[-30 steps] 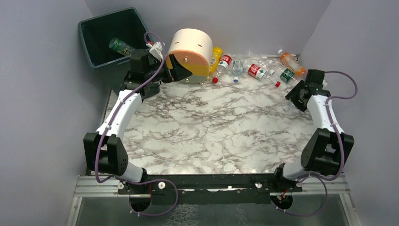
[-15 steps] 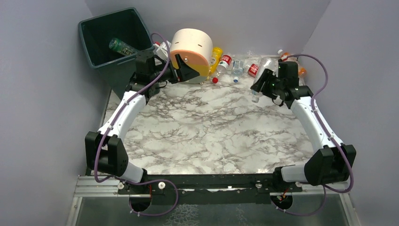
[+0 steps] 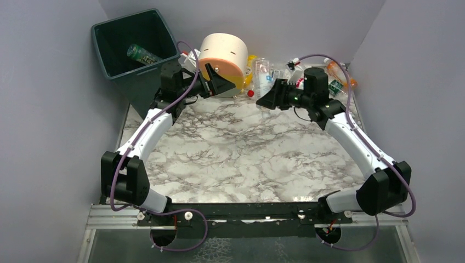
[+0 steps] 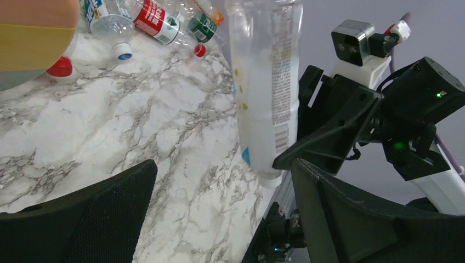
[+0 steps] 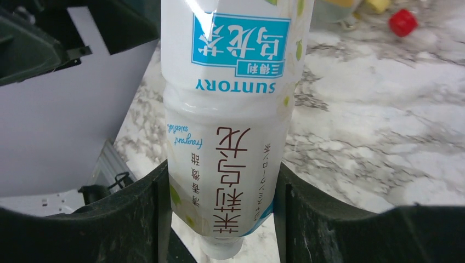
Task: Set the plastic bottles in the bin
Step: Place the plastic bottle in the trash bin.
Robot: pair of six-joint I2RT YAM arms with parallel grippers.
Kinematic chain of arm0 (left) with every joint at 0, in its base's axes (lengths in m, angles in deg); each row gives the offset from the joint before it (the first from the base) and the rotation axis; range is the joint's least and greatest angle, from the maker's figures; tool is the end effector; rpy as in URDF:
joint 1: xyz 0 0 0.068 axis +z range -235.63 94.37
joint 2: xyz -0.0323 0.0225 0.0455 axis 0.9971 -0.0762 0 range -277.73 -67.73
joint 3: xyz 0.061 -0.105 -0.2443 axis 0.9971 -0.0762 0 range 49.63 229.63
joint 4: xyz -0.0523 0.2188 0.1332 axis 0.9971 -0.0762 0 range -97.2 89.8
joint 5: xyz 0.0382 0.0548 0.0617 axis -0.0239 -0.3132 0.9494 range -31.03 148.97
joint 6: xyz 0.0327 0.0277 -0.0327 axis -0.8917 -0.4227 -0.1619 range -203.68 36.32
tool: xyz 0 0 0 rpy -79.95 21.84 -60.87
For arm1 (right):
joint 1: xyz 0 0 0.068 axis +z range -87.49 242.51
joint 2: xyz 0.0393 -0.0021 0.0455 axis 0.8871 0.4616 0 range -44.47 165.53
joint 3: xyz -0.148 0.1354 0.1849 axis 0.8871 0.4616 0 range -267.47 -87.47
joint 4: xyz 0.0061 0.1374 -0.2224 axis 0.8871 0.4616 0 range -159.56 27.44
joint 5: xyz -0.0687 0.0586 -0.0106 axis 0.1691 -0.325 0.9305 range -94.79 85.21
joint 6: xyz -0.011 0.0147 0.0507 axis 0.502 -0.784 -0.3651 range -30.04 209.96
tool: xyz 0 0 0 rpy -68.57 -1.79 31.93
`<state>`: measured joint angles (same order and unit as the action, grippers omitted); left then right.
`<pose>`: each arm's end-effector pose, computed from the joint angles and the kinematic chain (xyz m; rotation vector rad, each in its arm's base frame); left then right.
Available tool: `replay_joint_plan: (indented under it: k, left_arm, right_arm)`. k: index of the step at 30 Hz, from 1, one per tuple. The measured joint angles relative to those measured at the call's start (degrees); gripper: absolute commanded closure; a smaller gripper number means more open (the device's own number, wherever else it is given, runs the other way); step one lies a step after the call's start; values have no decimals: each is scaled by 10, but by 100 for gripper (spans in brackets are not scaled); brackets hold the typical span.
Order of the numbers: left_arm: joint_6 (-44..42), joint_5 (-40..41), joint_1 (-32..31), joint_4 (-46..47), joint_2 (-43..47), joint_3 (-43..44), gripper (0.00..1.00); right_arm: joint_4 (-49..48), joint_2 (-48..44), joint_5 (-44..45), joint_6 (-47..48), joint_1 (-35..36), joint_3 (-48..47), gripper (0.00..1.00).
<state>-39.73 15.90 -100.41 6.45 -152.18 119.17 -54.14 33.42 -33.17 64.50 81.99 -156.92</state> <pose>0.3279 -0.1117 0.3569 0.1404 1.8799 -1.3707 0.2885 0.1200 0.3525 -0.2297 2.0601 0.9869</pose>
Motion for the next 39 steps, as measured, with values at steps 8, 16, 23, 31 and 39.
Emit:
replay_joint_plan:
  k: [8,16,23,31,39]
  left_arm:
    - [31,0,-7,49,0,-4,1]
    - [37,3,-13,71,-2,-10,1]
    - [36,15,-16,74,-5,-11,1]
    - [25,32,-18,69,-5,-11,30]
    - [30,45,-19,44,-5,-9,49]
  right_arm:
    - [-9,52,-42,17,66,-36,55]
    - [-23,75,-52,15,114,-72,55]
    - [-25,96,-51,15,155,-89,55]
    - [-26,106,-38,15,170,-90,55]
    - [-21,106,-17,17,173,-90,42]
